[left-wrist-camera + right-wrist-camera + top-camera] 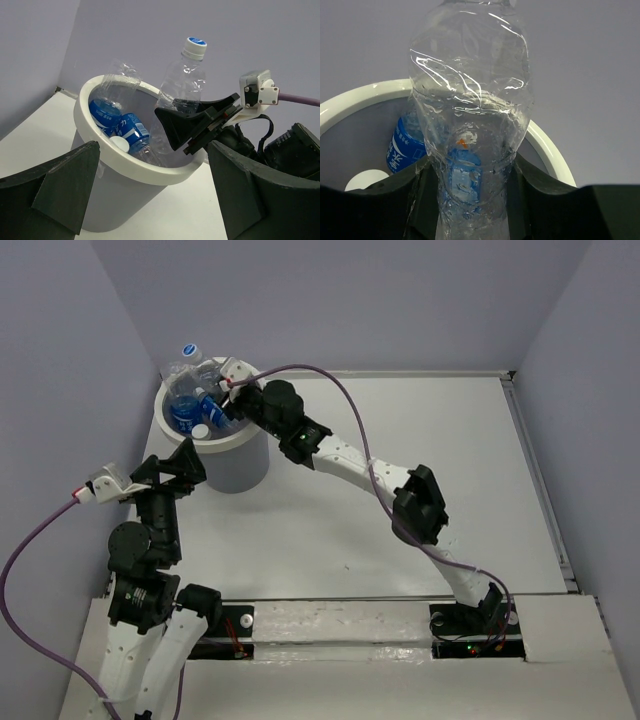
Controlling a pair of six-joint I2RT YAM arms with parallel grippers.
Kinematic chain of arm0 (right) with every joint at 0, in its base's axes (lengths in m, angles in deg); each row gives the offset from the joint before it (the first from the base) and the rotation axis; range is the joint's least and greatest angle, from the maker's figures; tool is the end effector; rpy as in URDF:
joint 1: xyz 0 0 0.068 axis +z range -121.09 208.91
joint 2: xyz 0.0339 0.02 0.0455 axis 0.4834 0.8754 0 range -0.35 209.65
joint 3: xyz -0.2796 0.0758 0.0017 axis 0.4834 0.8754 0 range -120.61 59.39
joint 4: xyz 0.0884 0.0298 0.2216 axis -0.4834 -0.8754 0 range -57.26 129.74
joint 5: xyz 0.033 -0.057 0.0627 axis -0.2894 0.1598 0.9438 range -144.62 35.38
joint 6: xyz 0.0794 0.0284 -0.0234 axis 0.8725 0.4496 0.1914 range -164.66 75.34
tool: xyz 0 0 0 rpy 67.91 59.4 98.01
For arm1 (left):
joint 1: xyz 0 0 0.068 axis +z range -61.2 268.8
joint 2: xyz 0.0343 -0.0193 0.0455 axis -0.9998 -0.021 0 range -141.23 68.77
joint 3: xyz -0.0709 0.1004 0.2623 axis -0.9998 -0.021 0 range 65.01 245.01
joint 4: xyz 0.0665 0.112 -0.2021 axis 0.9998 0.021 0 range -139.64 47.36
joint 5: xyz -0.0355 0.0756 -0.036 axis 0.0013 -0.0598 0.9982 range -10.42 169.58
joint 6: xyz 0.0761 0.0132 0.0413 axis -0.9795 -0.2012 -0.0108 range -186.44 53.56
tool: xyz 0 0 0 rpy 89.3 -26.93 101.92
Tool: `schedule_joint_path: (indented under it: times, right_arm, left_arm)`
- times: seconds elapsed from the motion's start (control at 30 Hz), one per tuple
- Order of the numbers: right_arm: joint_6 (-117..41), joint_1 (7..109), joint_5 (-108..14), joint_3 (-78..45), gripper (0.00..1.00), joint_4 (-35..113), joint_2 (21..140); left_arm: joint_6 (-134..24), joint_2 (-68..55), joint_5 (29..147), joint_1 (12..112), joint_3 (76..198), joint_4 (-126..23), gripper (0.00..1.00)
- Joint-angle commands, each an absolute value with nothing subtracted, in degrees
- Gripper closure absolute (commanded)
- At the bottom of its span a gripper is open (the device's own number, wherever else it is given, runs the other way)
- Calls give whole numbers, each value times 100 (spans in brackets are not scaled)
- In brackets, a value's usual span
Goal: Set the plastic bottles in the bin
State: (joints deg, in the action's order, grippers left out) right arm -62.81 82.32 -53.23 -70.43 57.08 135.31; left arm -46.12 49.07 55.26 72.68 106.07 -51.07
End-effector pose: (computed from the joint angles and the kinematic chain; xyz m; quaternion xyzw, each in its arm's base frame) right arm 0.3544 0.4806 0.3775 -0.3775 0.5077 0.2419 0.7356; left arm 0.0799 0.0102 0.4013 -0.1952 0.5343 -0.1438 0.8098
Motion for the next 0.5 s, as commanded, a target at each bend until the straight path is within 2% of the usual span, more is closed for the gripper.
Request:
schedule_joint_path:
  times: [0.0,0.33,0.4,0.47]
  right_arm:
    - [-7243,8340,-5523,-7517,70,4888,13298]
    - [-7902,8340,-5594,-7649,60,4448,13579]
    - [-7937,8340,-5611,-7676,50,4422,13667]
    - [-7929,8340,-5585,-7693,34,4404,13772]
  left_arm:
    - [-4631,4979,5435,7280,10615,-5369,1]
    - [-4622,5005,5435,7280,10614,-5369,1]
    - [-4631,5005,5435,7289,10615,-5369,1]
    - [-4631,5005,5435,7289,10623,-5369,1]
